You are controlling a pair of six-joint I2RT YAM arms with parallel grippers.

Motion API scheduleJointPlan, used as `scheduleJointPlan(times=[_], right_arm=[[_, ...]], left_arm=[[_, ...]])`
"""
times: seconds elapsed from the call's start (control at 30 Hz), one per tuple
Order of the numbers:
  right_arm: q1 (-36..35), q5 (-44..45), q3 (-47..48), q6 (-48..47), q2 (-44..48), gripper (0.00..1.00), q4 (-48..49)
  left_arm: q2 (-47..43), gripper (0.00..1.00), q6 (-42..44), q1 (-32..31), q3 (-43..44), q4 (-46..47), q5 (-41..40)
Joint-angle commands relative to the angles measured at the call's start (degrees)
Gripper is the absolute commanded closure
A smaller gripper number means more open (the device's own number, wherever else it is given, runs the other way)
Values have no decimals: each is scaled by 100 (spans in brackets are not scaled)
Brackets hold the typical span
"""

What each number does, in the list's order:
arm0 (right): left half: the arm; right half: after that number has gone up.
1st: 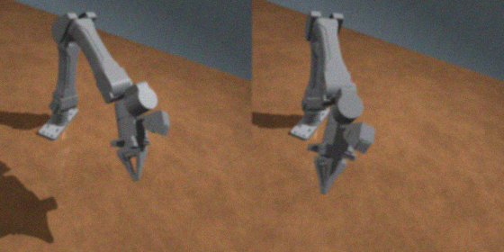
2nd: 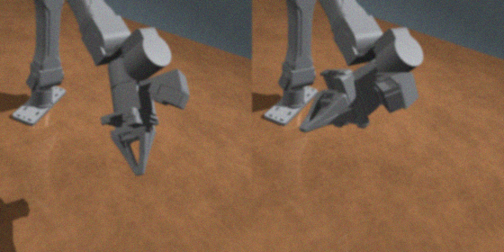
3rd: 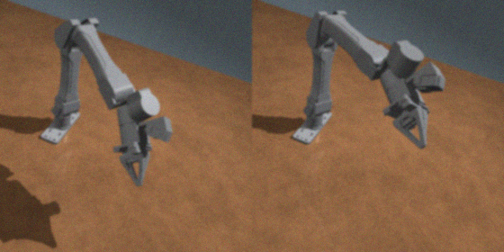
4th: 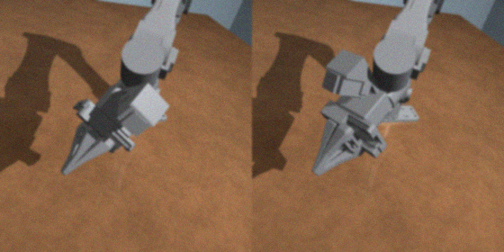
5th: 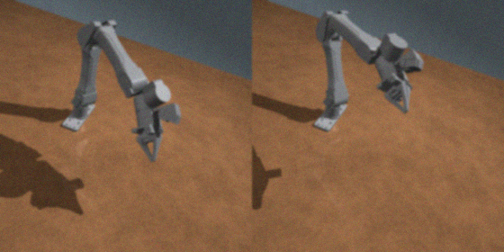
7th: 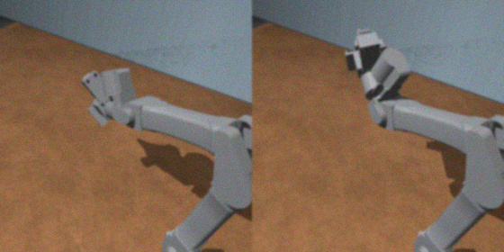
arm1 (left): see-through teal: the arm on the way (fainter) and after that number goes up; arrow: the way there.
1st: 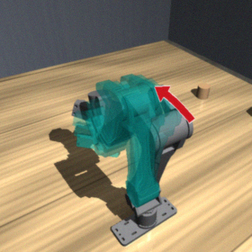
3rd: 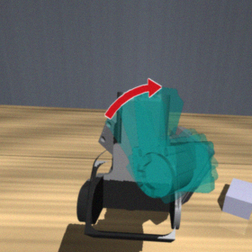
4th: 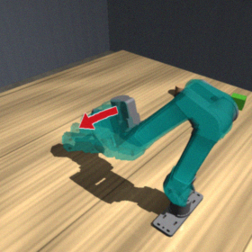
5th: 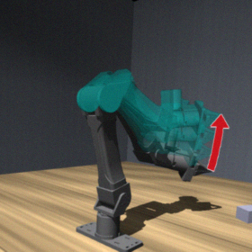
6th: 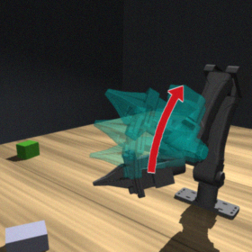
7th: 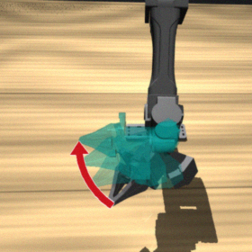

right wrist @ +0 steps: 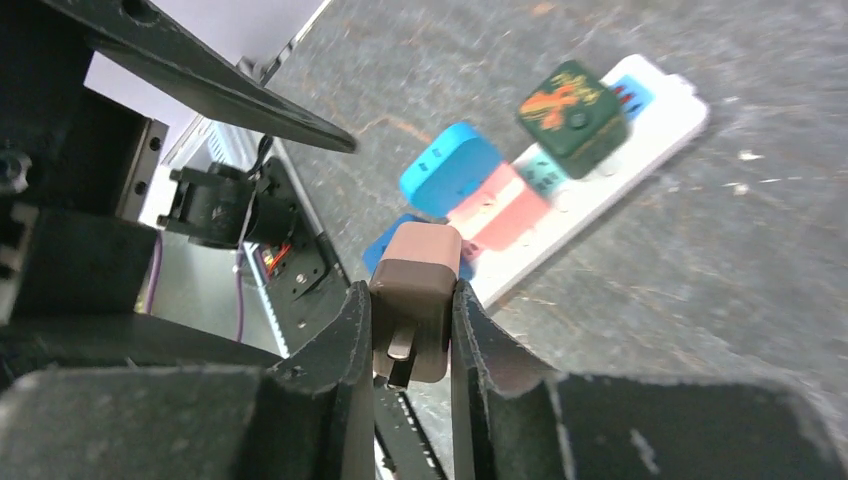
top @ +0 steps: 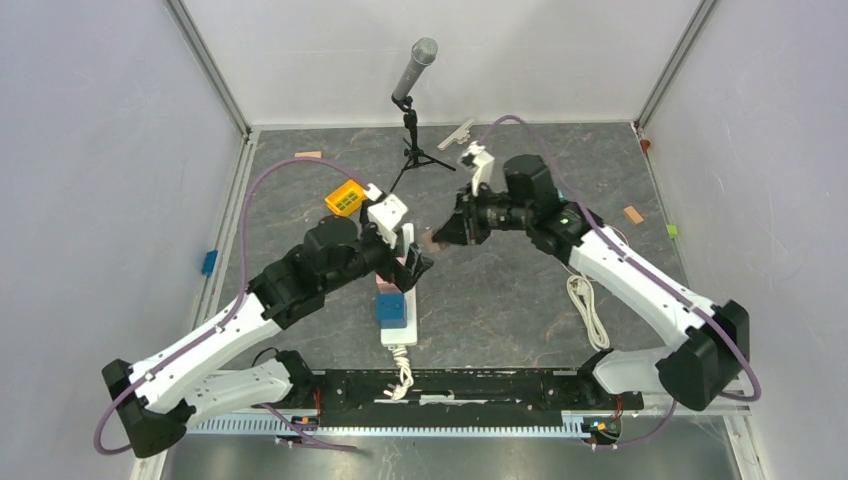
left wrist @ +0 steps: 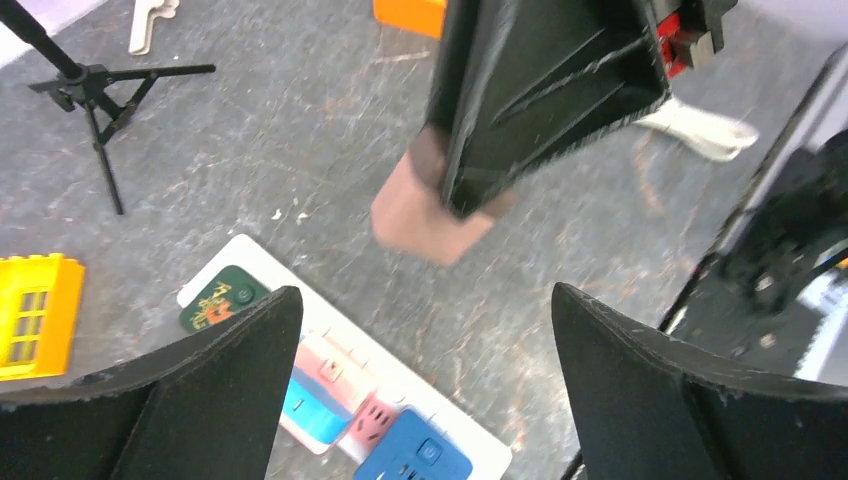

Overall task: Insert the plug
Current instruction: Pick up the plug from the center of the board.

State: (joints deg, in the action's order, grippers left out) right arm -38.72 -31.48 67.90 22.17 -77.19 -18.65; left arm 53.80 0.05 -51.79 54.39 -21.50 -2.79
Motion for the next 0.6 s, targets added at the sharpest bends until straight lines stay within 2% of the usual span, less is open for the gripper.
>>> scheduleJointPlan(times=[0.0, 0.13, 0.23, 0.37, 0.5, 0.57], right_arm=[[474, -410, -203, -323, 570, 100, 532], [568, -998, -246, -439, 939, 100, 999], [571, -1386, -264, -363, 1169, 100, 1446], [559, -1884, -395, 169, 1266, 100, 2258], [537, -2134, -660, 700, 1305, 100, 3063], [537, -2049, -691, 750, 1316, 100, 3106]], left_arm=[[-326, 0, -1404, 686, -340, 1054, 1469], [-560, 0, -2351, 1512, -951, 2207, 3150], [-591, 2, -3001, 1817, -1301, 3301, 3993], [-477, 5, -3574, 1830, -1527, 4542, 4457], [-385, 9, -3706, 1817, -1489, 4864, 4578], [-347, 10, -3732, 1810, -1446, 4910, 4609]])
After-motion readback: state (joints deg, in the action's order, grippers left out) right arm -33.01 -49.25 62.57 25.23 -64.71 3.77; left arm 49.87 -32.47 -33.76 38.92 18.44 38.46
